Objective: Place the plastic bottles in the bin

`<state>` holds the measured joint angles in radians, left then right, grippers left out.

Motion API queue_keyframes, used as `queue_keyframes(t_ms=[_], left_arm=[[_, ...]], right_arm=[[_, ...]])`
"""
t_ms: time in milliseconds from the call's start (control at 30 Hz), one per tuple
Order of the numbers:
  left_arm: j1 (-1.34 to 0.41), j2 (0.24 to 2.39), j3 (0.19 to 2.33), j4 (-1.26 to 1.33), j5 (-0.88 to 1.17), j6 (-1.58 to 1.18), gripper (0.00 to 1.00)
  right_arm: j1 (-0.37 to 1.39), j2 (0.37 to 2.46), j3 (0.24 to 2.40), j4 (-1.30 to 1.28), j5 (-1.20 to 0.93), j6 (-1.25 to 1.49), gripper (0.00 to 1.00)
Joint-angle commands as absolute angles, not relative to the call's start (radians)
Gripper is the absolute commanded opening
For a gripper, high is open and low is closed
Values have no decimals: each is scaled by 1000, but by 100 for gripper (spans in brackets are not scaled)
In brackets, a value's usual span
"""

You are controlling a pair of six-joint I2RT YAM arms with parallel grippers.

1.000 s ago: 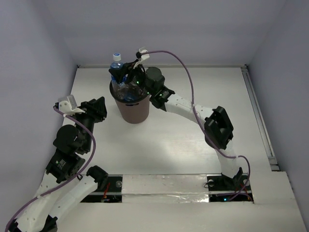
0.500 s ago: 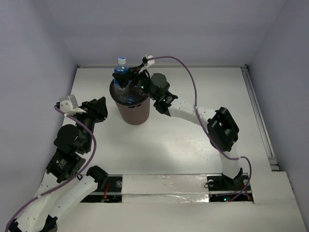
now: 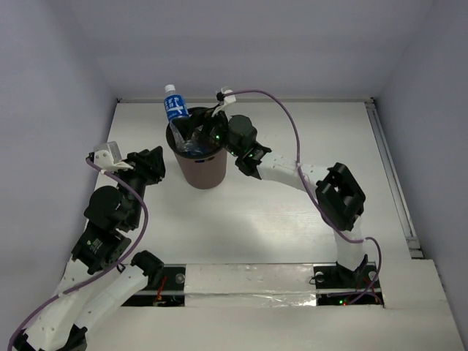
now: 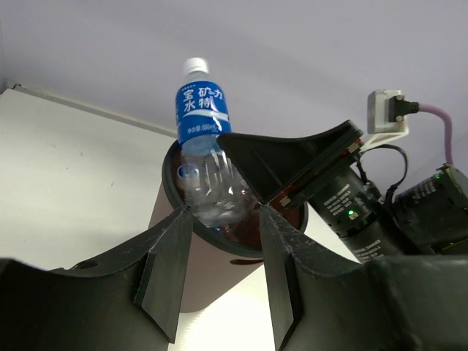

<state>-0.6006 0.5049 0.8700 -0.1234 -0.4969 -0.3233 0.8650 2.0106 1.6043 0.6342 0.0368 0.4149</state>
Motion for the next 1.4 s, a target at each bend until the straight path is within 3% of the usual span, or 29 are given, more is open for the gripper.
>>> queue_keyframes(t_ms=[0, 667, 867, 933, 967, 1033, 1133, 1267, 1367], left_arm=[[-598, 514, 879, -83, -480, -319, 39], [-598, 526, 881, -84, -468, -324, 40], [-598, 525, 891, -91, -456, -337, 42], [-598, 528, 888, -84, -449, -336, 43], [-598, 529, 887, -83, -448, -337, 44], [-598, 541, 887, -86, -443, -341, 45], [-598, 555, 891, -91, -428, -348, 47], [-598, 555, 899, -97, -408, -360, 53], [-598, 542, 905, -104, -380, -368, 65]], right_arm=[[871, 1918, 1586, 678, 80, 407, 100], [871, 1807, 1434, 756, 123, 400, 93], [871, 1668, 1315, 796, 147, 394, 69], [861, 1645, 1318, 767, 132, 390, 54], [861, 1631, 1324, 720, 126, 384, 41], [861, 1618, 1347, 654, 104, 376, 34], [861, 1592, 1353, 609, 80, 367, 14], [861, 1536, 1333, 537, 67, 353, 7], [861, 1447, 1299, 496, 95, 335, 6]])
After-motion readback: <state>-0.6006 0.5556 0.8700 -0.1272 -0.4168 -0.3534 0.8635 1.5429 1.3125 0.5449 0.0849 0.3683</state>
